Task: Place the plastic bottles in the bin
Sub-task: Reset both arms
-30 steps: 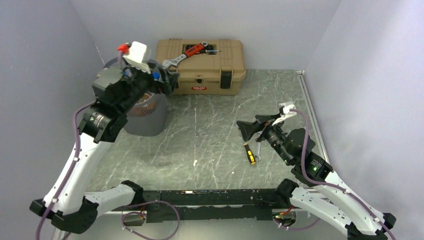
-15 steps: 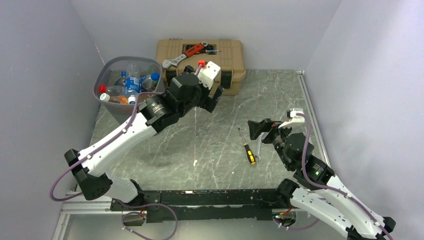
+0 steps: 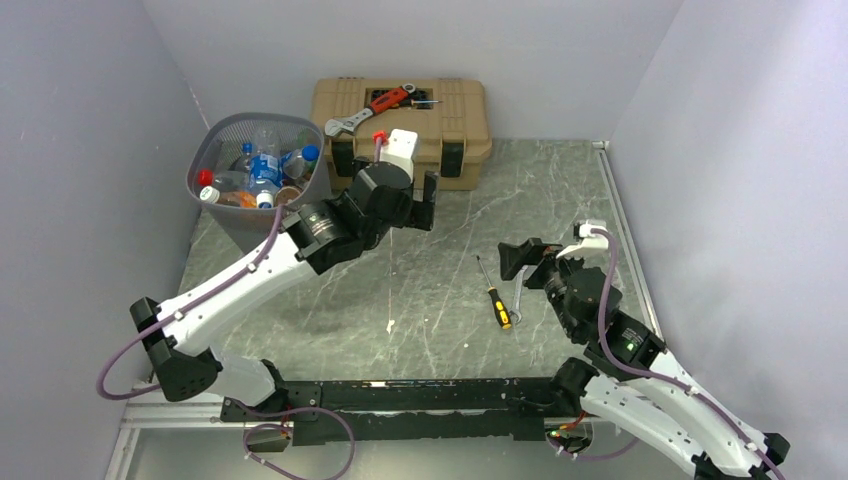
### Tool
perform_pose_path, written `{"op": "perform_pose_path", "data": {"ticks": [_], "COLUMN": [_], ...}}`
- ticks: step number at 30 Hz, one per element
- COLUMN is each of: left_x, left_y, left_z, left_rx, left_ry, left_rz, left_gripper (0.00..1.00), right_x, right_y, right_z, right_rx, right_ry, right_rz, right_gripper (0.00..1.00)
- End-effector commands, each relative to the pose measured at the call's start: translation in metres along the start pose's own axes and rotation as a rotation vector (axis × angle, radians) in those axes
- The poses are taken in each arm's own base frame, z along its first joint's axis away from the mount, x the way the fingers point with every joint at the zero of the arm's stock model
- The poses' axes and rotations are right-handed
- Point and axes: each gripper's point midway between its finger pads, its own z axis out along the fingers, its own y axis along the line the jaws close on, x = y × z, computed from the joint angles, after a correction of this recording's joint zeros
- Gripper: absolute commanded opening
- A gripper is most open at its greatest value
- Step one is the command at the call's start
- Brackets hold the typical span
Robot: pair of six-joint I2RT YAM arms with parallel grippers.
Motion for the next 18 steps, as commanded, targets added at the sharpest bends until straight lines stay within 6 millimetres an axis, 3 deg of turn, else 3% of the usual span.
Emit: {"op": "perform_pose_path", "data": {"ticks": [1,5,9,14,18], "left_x": [-0.003,0.020,0.048,0.062,0.054], "left_y": [-0.008,-0.009,-0.025,-0.044,-0.042], "left_z": [-0.031,-0.022,-0.021,-0.029,-0.038], "left_rx": [0.109,0.019,-0.011,0.032,0.063], "left_ry": [0.032,0.022,0.015,0.016,-0.017], "left_rz": [0.033,0.300,0.459,0.493,0.434], "left_gripper": [0.99,1.00,0.99,0.99,0.99], "right_x": [-0.008,-0.009,-0.008,-0.003,-0.002], "right_y": [-0.001,0.003,0.001,-0.010,-0.008], "right_z": [0.000,-0.004,-0.006,-0.005,-0.003], "right_rx": [0.008,-0.041,-0.060,0.002,0.018], "right_ry": [-0.042,-0.065,-0.105,-0.095,-0.054], "right_rz": [0.042,0.029,0.067,0.092,0.051], "right_gripper": [1.00,1.00,1.00,1.00,1.00]}}
